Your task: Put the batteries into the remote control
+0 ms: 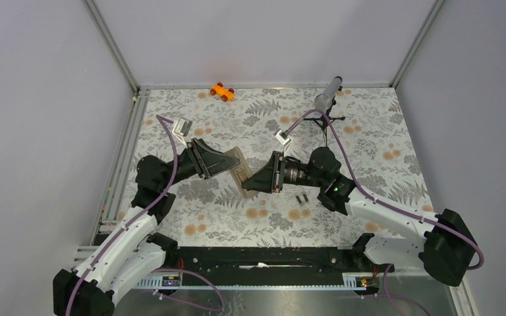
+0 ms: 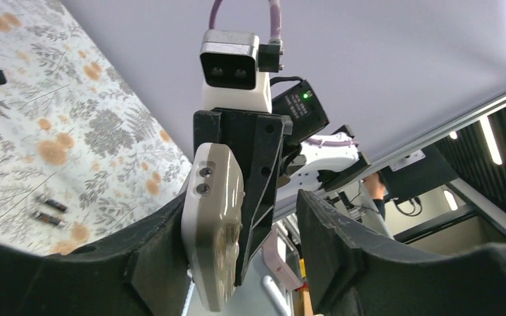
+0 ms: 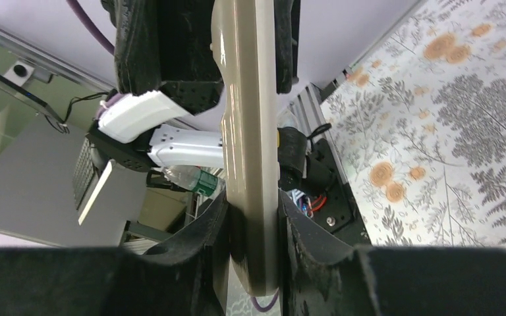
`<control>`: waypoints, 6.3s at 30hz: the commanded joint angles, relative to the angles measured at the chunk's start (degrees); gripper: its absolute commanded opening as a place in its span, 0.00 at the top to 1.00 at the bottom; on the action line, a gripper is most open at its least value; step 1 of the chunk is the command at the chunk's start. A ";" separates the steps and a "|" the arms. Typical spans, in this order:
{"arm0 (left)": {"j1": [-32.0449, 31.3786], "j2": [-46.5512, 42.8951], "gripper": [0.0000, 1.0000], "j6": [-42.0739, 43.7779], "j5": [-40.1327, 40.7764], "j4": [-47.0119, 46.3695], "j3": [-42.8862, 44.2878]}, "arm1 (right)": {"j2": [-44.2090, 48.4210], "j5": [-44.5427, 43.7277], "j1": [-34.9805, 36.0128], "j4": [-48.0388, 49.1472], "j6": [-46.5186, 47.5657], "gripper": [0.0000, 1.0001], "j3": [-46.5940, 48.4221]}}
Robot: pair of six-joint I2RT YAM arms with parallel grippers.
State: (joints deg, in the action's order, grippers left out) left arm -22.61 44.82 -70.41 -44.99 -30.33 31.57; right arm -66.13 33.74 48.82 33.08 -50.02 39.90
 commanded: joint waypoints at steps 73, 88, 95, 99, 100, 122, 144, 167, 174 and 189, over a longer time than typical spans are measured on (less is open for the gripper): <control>2.11 3.42 1.00 37.65 11.54 31.43 11.76 | -16.46 -45.98 -10.72 -56.07 20.23 0.64 4.59; 3.34 4.25 1.00 38.07 10.43 31.47 11.96 | -21.16 -46.02 -10.74 -56.67 22.95 0.65 7.00; 4.10 4.74 1.00 37.92 9.70 30.73 11.63 | -21.25 -46.44 -10.68 -58.17 23.79 0.78 7.41; 4.32 5.25 1.00 37.63 9.22 30.55 11.34 | -21.73 -47.31 -10.68 -58.18 23.75 0.81 7.37; 4.33 5.42 1.00 37.63 9.22 30.57 11.24 | -22.10 -47.54 -10.67 -58.16 23.75 0.80 7.55; 1.05 10.68 1.00 32.34 10.63 25.64 5.45 | -6.50 -48.63 -10.59 -55.09 18.90 0.89 7.42; -3.76 22.24 1.00 5.57 8.76 15.72 8.65 | -0.65 -38.22 3.76 -33.67 16.09 0.91 20.61; -4.10 22.68 1.00 5.06 7.38 21.45 12.70 | -2.67 -43.83 7.78 -33.69 24.49 0.91 17.48; -4.36 22.95 1.00 3.65 7.44 21.48 12.90 | -1.73 -40.48 7.80 -30.26 25.35 0.90 15.34; -4.72 22.34 1.00 3.53 8.64 23.35 12.99 | -0.90 -39.27 7.78 -29.42 29.17 0.87 12.75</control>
State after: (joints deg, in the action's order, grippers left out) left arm -27.14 67.68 -66.50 -35.99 -5.67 41.56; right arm -68.69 -6.37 56.16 1.23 -23.16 52.95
